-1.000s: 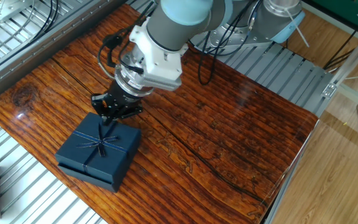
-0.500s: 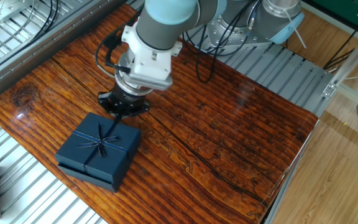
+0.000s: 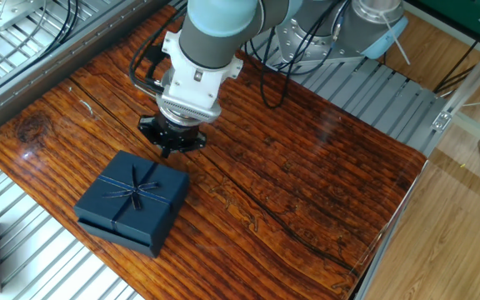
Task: Slide the outer casing onto the gift box
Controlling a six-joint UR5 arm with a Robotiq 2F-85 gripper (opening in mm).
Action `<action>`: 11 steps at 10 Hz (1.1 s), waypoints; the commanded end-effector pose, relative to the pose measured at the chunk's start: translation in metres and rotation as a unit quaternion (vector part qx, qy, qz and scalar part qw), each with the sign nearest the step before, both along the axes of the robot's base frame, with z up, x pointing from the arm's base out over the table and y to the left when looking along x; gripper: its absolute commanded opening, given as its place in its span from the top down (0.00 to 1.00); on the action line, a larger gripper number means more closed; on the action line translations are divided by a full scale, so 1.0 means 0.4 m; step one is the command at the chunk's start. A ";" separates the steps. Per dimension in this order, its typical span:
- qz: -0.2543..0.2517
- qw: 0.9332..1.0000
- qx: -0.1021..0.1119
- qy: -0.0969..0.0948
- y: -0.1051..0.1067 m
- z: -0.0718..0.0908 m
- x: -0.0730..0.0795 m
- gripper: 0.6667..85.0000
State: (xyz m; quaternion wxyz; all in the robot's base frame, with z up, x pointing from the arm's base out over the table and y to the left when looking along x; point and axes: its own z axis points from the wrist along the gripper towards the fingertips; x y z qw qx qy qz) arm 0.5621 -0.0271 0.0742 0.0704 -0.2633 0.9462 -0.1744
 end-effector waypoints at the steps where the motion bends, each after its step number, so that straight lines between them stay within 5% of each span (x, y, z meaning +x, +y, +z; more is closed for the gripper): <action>1: 0.038 0.998 -0.043 -0.013 -0.062 0.009 0.023 1.00; 6: 0.109 0.990 -0.080 -0.034 -0.133 0.003 0.077 1.00; 9: 0.161 0.979 -0.112 -0.046 -0.193 0.017 0.119 1.00; 11: 0.173 0.977 -0.114 -0.048 -0.210 0.019 0.136 1.00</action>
